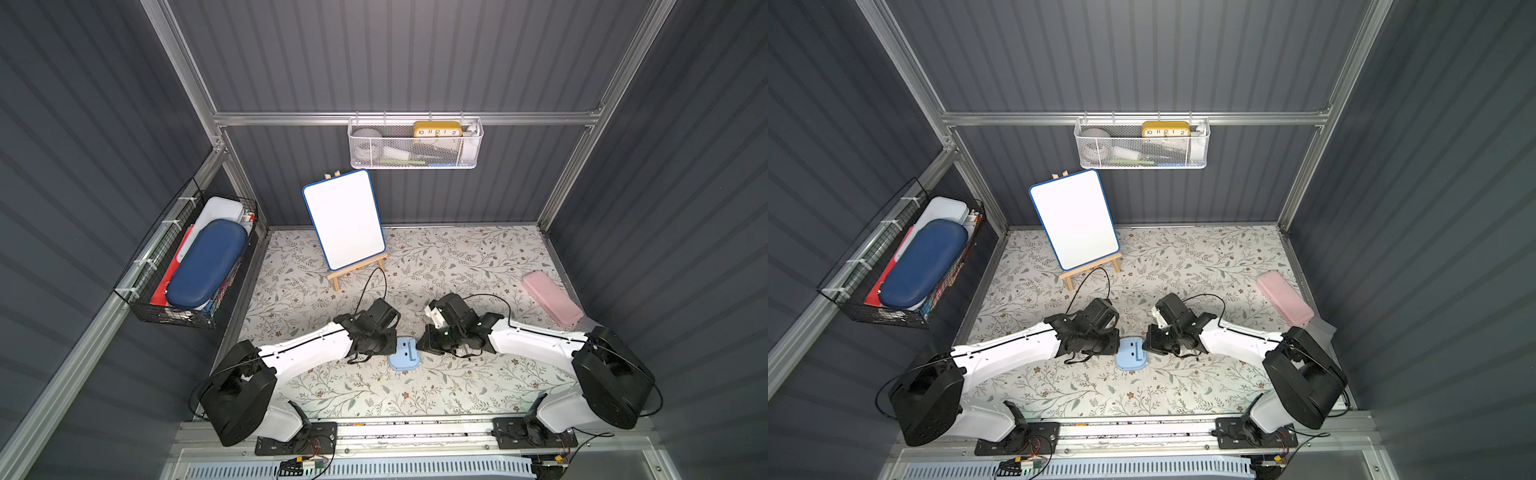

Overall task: Remove the battery from the alarm
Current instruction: Install the cover on the alarm.

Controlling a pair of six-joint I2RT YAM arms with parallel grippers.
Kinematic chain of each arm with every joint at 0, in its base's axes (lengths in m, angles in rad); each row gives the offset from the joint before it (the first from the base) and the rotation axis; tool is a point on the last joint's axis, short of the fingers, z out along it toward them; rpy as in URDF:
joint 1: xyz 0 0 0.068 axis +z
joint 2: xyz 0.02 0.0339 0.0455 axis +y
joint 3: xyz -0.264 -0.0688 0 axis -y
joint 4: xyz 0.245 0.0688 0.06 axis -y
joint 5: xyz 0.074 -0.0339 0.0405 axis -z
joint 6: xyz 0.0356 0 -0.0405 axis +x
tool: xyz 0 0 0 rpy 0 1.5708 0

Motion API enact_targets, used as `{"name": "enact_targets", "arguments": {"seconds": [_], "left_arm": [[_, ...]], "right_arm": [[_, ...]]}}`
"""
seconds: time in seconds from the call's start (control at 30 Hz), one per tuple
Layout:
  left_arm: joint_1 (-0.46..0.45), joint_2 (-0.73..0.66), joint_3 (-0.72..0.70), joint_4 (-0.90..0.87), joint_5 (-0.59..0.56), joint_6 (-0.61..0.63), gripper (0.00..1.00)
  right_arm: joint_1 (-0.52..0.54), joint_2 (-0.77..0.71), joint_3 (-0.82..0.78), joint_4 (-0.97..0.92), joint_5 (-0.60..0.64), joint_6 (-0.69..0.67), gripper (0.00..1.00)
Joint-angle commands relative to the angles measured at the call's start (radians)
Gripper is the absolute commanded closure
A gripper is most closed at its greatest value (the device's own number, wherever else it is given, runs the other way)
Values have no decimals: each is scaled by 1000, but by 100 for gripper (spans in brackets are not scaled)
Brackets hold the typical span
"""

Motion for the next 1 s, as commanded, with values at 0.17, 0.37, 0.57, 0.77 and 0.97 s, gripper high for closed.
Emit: {"name": "enact_targets", "arguments": {"seconds": [0.17,0.37,0.57,0.77,0.97], "left_arm": [[-3,-33,-19,-10,29,18,82],[-4,-11,-5,-5,33,26,83],[-5,-27,-12,-5,33,24,84],[-6,-21,-12,-6,33,25,84],[-7,-13,-8,2,41,27,85]], "right_arm": [[11,-7,-36,5,36,22,100],[11,-13,-34,-1,50,7,100],[11,0,-14,-26,54,-28,100],[11,-7,-12,-3,52,-27,100],[11,-9,0,-9,59,-36,100]]}}
